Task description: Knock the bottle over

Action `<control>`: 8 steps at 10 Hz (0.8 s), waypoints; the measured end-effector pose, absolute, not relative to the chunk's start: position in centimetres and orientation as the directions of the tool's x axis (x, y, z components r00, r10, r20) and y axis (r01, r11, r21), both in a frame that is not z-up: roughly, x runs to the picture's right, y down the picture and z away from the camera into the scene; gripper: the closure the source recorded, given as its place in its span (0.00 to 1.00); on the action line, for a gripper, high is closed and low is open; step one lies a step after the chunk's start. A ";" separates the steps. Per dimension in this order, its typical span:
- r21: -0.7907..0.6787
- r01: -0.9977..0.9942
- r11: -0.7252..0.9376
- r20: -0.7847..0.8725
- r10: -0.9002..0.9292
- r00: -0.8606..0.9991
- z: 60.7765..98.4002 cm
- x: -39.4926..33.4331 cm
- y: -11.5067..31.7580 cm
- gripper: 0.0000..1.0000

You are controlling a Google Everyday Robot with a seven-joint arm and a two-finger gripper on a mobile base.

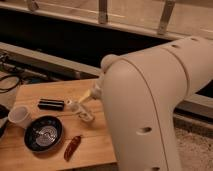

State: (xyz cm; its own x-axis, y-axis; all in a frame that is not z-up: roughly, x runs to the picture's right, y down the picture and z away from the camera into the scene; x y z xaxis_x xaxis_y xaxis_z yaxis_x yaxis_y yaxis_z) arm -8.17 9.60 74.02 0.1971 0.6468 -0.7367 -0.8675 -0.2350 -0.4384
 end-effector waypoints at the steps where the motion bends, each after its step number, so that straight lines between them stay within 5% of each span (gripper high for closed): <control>1: -0.504 -0.846 -0.175 -0.695 0.664 0.277 73.4 -8.9 10.0 0.26; 8: -0.410 -0.884 -0.226 -0.753 0.631 0.188 73.4 -9.3 9.9 0.20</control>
